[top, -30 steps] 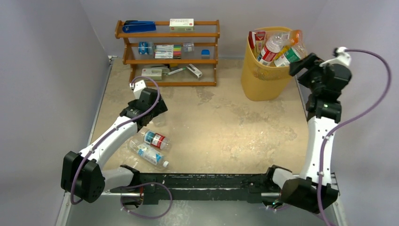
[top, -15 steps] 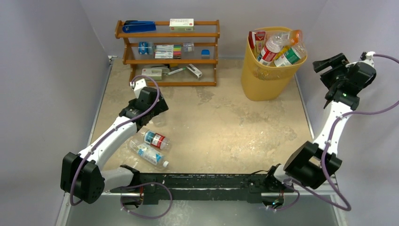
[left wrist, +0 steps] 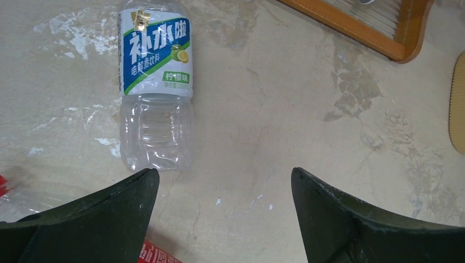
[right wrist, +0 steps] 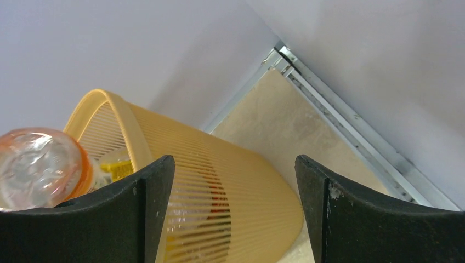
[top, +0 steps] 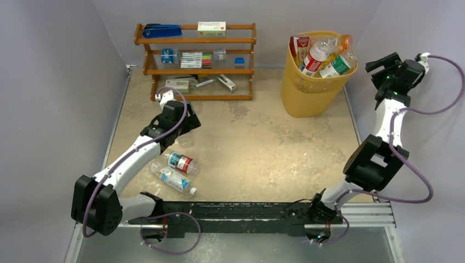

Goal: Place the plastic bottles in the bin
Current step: Adjust the trash bin at the center of the board.

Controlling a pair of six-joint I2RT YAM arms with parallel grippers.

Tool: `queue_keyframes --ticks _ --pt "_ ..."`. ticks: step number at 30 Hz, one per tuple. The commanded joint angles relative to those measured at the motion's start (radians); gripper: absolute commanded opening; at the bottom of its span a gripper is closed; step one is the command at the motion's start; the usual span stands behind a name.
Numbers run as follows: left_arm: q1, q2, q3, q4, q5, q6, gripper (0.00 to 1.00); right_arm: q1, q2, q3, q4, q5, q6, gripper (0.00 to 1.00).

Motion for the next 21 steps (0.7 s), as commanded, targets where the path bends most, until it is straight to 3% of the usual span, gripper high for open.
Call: queue_keyframes --ticks 1,6,16,21 --pt "0.003 -0.003 -0.013 0.072 0.034 0.003 0.90 0.082 0.066 0.067 0.142 0.088 0.029 0.84" --pt "0.004 -0.009 -0.025 0.075 0.037 0.002 0.89 0.132 0.178 0.131 0.115 0.078 0.046 0.84" --pt "0.004 -0.036 -0.032 0.062 0.047 0.000 0.89 0.159 0.080 -0.136 0.238 0.026 0.069 0.84" --pt "0.003 -0.060 -0.038 0.048 0.045 -0.004 0.89 0.188 0.071 -0.190 0.268 -0.018 0.058 0.84"
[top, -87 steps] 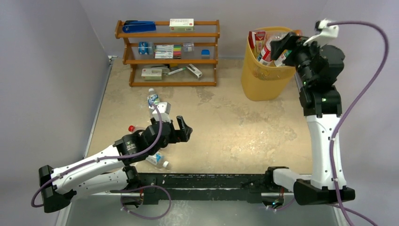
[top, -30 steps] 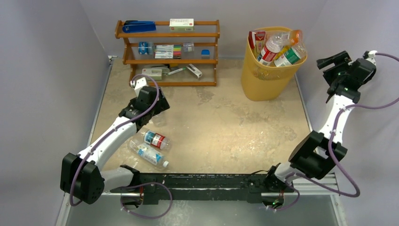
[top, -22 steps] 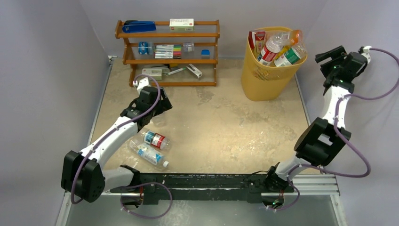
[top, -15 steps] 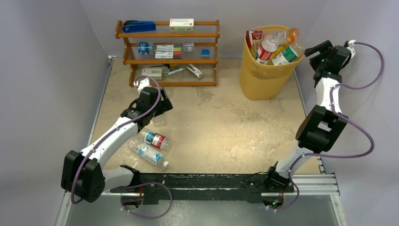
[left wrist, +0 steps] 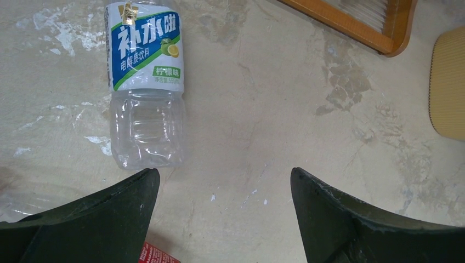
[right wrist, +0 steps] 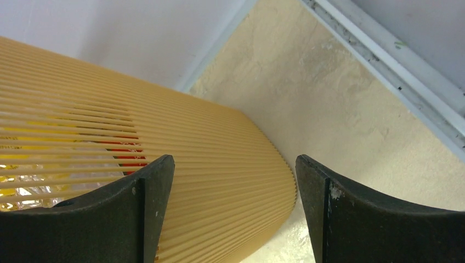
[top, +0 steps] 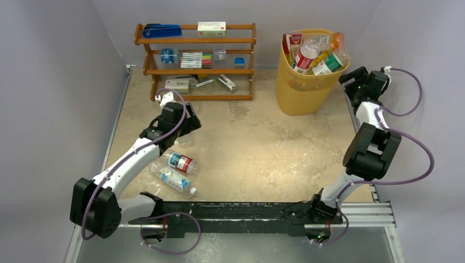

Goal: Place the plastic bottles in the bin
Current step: Adjust the trash bin at the center of the board.

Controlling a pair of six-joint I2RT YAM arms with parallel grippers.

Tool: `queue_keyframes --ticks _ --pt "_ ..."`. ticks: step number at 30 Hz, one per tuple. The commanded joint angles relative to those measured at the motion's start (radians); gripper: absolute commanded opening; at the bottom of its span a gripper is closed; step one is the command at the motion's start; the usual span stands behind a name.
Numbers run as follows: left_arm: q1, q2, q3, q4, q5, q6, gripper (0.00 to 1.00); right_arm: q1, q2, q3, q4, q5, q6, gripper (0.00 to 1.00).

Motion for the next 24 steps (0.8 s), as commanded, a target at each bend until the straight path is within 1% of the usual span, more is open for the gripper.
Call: queue_keyframes --ticks 1,6,9,12,14,16,19,24 --pt "0.003 -0.052 -0.008 0.014 0.004 -0.003 0.89 0.049 -0.073 -0.045 0.112 -0.067 -0.002 0.84" --pt "0.004 -0.068 -0.009 0.005 0.003 -0.005 0.89 0.082 -0.123 -0.128 0.148 -0.086 -0.015 0.84" --pt "0.004 -0.072 -0.004 -0.008 0.003 -0.003 0.88 0.091 -0.181 -0.137 0.087 -0.040 -0.072 0.83" --pt "0.004 -0.081 -0.004 -0.015 0.000 -0.001 0.88 0.091 -0.297 -0.142 -0.018 0.000 -0.118 0.82" --pt "0.004 -0.083 -0.008 -0.013 0.003 -0.003 0.88 0.091 -0.370 -0.157 -0.022 0.035 -0.135 0.82" --pt "0.004 -0.078 -0.007 -0.010 0.005 -0.004 0.88 0.091 -0.417 -0.137 -0.055 0.069 -0.158 0.82" --pt "0.003 -0.077 -0.009 -0.011 0.014 -0.006 0.88 0.077 -0.409 -0.062 -0.093 0.054 -0.162 0.82" --pt "0.004 -0.095 -0.007 -0.024 0.010 -0.005 0.88 0.064 -0.341 0.022 -0.055 -0.039 -0.132 0.79"
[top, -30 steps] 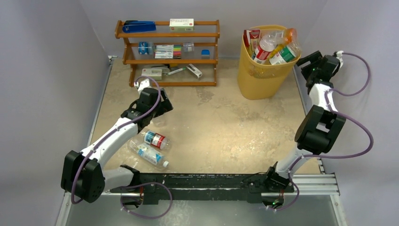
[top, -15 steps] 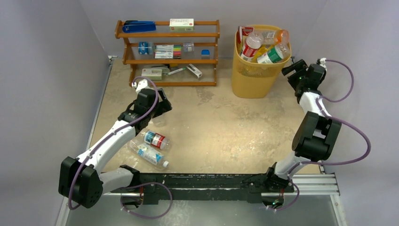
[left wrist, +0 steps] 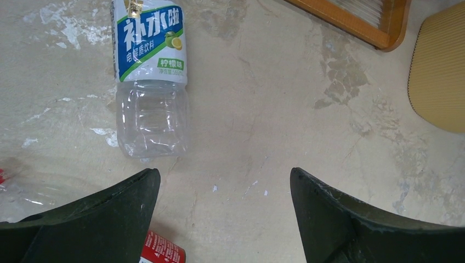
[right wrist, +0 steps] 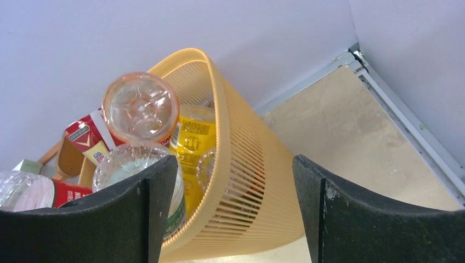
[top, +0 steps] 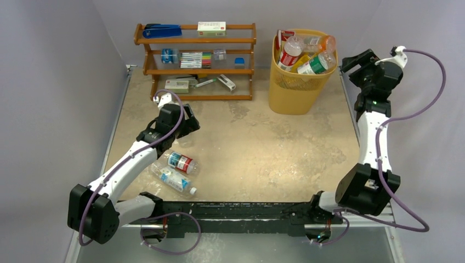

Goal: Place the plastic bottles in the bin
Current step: Adjust the trash bin at the center of the board.

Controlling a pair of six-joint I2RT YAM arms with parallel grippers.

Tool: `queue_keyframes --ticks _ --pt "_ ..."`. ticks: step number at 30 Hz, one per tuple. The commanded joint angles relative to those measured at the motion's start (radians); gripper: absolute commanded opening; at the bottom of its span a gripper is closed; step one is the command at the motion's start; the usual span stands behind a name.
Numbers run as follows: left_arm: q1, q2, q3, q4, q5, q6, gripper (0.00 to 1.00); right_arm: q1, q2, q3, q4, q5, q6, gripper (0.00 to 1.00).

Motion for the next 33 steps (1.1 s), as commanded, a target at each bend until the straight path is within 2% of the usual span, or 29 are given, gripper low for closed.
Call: queue_keyframes --ticks 1,4,10,33 --pt "0.004 -0.043 0.004 0.006 -0.003 -0.002 0.88 -0.010 0.074 0.073 0.007 -0.060 -0.006 0.77" --pt "0.003 -0.049 0.007 -0.003 -0.007 0.003 0.88 -0.010 0.135 0.130 -0.014 -0.078 -0.017 0.73" --pt "0.004 -0.044 0.017 -0.008 -0.006 0.004 0.88 -0.010 0.198 0.177 -0.003 -0.095 -0.029 0.71" --pt "0.004 -0.039 0.030 -0.019 -0.006 0.007 0.88 -0.008 0.123 0.135 0.031 -0.134 -0.059 0.69"
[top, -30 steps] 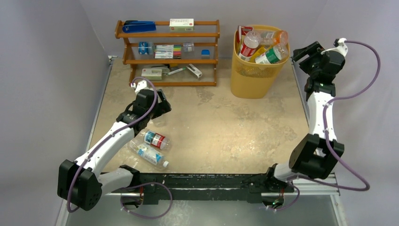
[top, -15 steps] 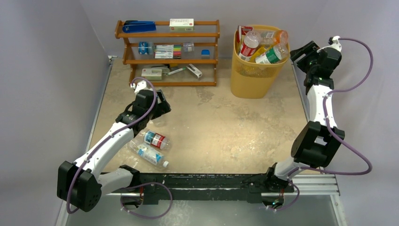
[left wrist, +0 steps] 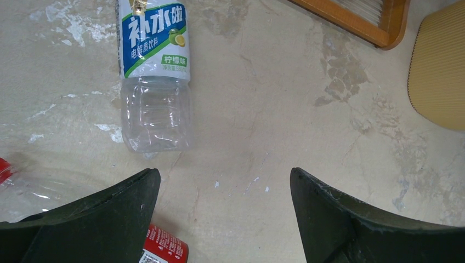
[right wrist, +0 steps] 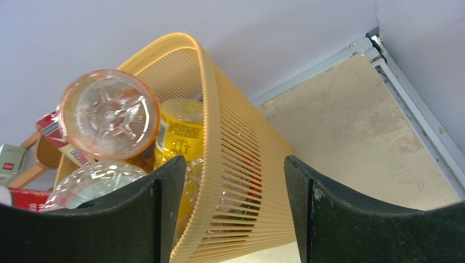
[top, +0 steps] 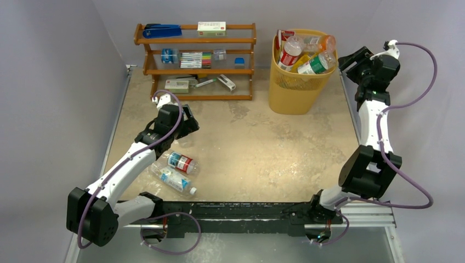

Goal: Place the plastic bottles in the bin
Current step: Adjust the trash bin at the center of the board.

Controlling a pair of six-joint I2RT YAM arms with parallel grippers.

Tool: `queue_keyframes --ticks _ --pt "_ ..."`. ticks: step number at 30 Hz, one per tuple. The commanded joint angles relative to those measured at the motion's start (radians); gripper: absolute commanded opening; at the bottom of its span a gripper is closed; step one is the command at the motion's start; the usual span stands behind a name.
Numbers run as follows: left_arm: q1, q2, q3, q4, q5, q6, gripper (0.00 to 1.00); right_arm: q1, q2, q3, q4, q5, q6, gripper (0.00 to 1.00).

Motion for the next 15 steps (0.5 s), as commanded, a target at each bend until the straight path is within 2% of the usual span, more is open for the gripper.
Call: queue_keyframes --ticks 1,11,15 --pt "0.004 -0.012 0.029 0.010 -0.008 0.007 0.88 0.002 -0.067 0.007 0.052 -0.037 -0.019 0.68" --pt "0.003 -0.012 0.018 0.020 -0.002 0.002 0.88 0.017 0.017 0.086 -0.013 -0.062 -0.039 0.59" --pt "0.003 -0.013 0.014 0.020 -0.003 0.001 0.88 0.042 0.038 0.102 -0.023 -0.054 -0.055 0.58"
